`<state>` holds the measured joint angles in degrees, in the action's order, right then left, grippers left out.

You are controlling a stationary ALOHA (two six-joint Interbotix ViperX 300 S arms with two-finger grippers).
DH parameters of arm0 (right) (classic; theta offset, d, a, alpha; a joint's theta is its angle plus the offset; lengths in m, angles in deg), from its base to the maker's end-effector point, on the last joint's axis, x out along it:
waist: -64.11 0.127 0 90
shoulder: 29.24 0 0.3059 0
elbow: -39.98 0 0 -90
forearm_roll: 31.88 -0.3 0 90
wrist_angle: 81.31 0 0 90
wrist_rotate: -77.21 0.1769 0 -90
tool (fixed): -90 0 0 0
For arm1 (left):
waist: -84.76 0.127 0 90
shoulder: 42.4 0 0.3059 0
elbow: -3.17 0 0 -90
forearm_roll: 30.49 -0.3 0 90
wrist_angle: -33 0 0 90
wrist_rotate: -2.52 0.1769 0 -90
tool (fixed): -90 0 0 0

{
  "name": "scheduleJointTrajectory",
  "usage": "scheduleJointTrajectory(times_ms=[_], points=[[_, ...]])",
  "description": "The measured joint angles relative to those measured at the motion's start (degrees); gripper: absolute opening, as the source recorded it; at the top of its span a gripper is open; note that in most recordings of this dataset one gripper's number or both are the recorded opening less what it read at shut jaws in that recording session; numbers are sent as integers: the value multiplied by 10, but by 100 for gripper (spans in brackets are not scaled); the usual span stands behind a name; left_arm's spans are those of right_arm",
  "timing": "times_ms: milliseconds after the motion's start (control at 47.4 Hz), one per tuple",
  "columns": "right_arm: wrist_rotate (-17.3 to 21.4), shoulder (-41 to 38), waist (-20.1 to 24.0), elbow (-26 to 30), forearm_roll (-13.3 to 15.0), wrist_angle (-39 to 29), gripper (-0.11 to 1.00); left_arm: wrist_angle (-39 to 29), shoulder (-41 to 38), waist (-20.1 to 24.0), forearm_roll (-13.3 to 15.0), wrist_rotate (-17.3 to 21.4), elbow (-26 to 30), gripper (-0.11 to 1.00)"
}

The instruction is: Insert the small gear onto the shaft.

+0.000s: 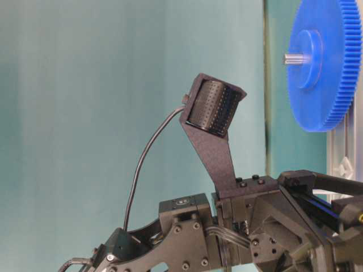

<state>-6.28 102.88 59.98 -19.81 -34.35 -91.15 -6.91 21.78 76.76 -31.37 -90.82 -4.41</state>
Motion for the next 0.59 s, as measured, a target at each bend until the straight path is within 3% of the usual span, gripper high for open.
scheduleJointTrajectory(times_ms=[591], points=[[0, 2, 0, 0, 0, 1, 8, 6, -3, 1, 0, -11, 0, 92]])
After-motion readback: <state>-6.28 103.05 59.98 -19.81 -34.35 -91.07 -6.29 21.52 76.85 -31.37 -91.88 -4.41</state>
